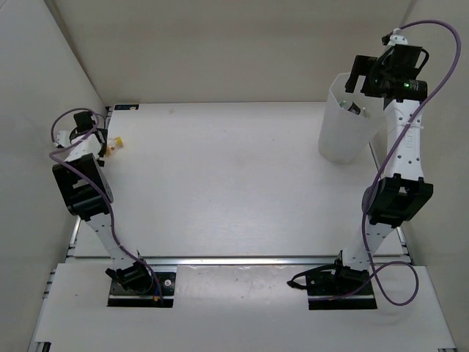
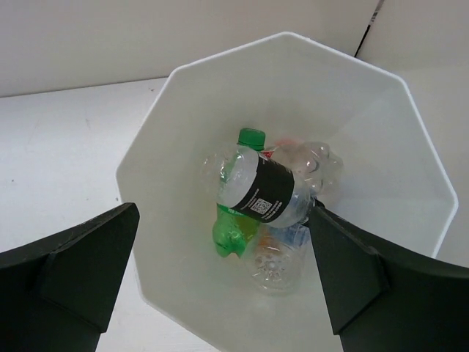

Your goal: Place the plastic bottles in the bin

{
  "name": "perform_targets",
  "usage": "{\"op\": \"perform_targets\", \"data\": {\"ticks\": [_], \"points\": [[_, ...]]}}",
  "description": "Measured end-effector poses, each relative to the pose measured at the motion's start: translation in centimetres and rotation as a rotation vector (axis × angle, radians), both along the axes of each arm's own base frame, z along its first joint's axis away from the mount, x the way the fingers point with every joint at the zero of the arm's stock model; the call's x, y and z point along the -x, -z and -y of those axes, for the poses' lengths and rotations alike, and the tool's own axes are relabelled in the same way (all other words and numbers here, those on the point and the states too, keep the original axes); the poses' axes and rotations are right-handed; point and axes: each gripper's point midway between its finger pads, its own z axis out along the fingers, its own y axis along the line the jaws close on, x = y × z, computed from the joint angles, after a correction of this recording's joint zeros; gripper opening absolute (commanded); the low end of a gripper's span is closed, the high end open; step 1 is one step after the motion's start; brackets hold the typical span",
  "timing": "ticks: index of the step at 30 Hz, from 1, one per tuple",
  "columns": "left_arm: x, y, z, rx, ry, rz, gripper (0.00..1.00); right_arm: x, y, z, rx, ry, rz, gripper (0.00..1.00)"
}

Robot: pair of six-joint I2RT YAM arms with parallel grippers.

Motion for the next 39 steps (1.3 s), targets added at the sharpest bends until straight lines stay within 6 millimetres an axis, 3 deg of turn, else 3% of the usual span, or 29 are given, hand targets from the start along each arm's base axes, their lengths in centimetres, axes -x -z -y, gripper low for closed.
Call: {"op": "perform_targets", "data": {"ticks": [5,11,13,18,24,26,29,33,35,39], "points": [[-2.5,-0.8,-1.6,-0.024,-0.026,0.026,0.99,0.2,0.3,0.4,0.009,0.022,-0.010,1.00],[-3.4,2.4,-1.9,0.017,-0.038,-0.046,0.94,1.0,-0.1,1.0,0.019,0.053,-0.006,0.99],[-3.8,3.2,-1.9,0.031,-0.034,-0.076,0.87,1.4,-0.3,1.1,0.024,0.062,-0.001,0.99],[-6.0,4.2,-1.4,0.072,-0.001,-0.096,0.46,2.1,-1.1,1.4,0.028,0.083,0.019,1.00],[-5.4,4.2,0.1,0.080,0.041,-0.093,0.27,2.4,-0.9,1.4,0.015,0.095,0.031,0.99],[-3.7,4.2,1.0,0.084,0.050,-0.098,0.20,2.3,-0.9,1.1,0.014,0.089,0.034,0.99],[-1.7,3.6,2.4,0.075,0.088,-0.110,0.20,2.1,-1.0,0.3,0.037,0.076,0.037,1.00],[-3.0,0.3,4.9,0.009,0.225,-0.056,0.20,1.7,-2.7,-2.7,0.090,0.001,0.061,0.99],[-4.2,-2.2,7.7,-0.038,0.339,-0.005,0.20,1.6,-4.2,-4.5,0.105,-0.050,0.097,1.00],[-4.8,-7.4,17.1,-0.085,0.637,0.120,0.21,1.8,-5.2,-9.3,0.109,-0.217,0.140,0.98]]}}
